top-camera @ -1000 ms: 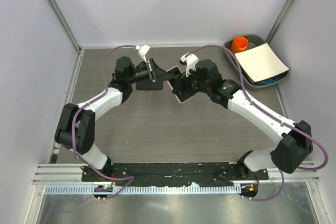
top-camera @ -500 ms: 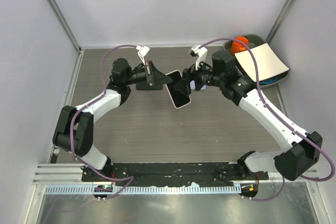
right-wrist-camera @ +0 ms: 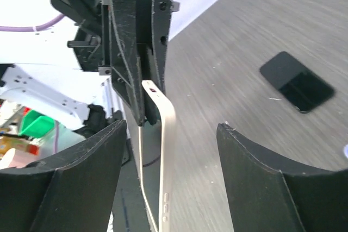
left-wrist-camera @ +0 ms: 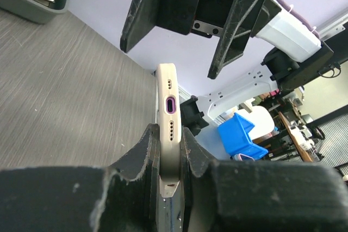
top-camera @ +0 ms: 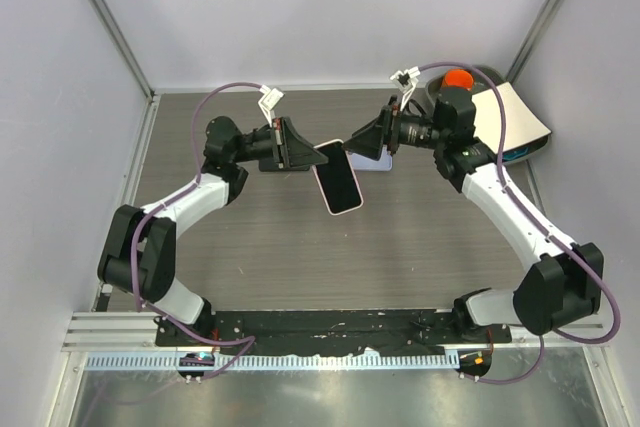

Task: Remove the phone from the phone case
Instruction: Pick up the phone at the center of the board.

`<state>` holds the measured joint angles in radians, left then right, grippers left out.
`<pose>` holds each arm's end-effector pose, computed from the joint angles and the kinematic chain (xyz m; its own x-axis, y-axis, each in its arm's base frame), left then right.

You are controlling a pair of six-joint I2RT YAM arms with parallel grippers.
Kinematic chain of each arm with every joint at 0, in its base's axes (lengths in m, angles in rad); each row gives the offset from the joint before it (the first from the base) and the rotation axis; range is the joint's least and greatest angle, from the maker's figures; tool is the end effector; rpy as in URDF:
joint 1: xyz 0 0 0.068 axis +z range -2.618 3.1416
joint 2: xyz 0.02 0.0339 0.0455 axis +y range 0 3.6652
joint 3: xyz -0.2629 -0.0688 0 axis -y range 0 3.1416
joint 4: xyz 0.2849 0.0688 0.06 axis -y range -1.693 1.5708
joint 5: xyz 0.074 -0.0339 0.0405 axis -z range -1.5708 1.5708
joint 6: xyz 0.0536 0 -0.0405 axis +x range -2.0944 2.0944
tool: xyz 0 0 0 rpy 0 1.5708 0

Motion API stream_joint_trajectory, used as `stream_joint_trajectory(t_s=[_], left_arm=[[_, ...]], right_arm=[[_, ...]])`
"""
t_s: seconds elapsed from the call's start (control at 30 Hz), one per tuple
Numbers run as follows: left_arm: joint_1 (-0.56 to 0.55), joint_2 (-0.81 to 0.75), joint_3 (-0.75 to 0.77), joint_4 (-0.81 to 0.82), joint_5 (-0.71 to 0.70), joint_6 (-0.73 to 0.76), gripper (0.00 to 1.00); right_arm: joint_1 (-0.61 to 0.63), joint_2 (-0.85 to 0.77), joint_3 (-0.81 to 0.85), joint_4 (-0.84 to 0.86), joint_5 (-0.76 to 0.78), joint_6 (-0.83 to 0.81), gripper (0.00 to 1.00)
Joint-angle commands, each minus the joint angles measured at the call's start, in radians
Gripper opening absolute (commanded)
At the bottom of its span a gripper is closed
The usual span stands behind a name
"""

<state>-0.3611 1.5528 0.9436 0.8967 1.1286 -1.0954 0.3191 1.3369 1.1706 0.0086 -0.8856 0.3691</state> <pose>0.3348 -0.1782 0.2900 -0.7339 -0.1295 -0.6668 0.6762 -0.0460 -0.7353 0.3255 0.1513 0.3643 -0.4727 0.0843 -0.8772 -0.8085 0.3545 0.4697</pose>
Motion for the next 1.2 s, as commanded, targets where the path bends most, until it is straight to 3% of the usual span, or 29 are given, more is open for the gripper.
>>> stream_joint_trajectory(t_s=[0.0, 0.13, 0.7, 0.8, 0.93, 1.07, 1.13, 1.17], left_arm=[[-0.004, -0.042, 0.001, 0.107, 0.010, -0.031, 0.00], [-0.006, -0.048, -0.005, 0.113, -0.001, -0.031, 0.00], [-0.009, -0.066, -0.019, 0.136, -0.018, -0.047, 0.00], [-0.009, -0.066, -0.020, 0.140, -0.020, -0.049, 0.00], [-0.009, -0.068, -0.025, 0.143, -0.030, -0.049, 0.00], [-0.007, -0.065, -0.026, 0.136, -0.047, -0.044, 0.00], [-0.007, -0.065, -0.020, 0.128, -0.052, -0.038, 0.13], [-0.009, -0.066, -0.020, 0.119, -0.055, -0.035, 0.35]], right_arm=[[0.005, 0.022, -0.031, 0.283, -0.140, 0.188, 0.68], [0.021, 0.042, -0.065, 0.379, -0.153, 0.246, 0.60], [0.115, 0.090, -0.071, 0.369, -0.121, 0.203, 0.39], [0.124, 0.102, -0.066, 0.378, -0.116, 0.208, 0.29], [0.129, 0.102, -0.069, 0.387, -0.116, 0.214, 0.01], [0.129, 0.094, -0.069, 0.383, -0.113, 0.214, 0.01], [0.129, 0.091, -0.069, 0.390, -0.110, 0.228, 0.01], [0.129, 0.082, -0.068, 0.395, -0.104, 0.231, 0.01]])
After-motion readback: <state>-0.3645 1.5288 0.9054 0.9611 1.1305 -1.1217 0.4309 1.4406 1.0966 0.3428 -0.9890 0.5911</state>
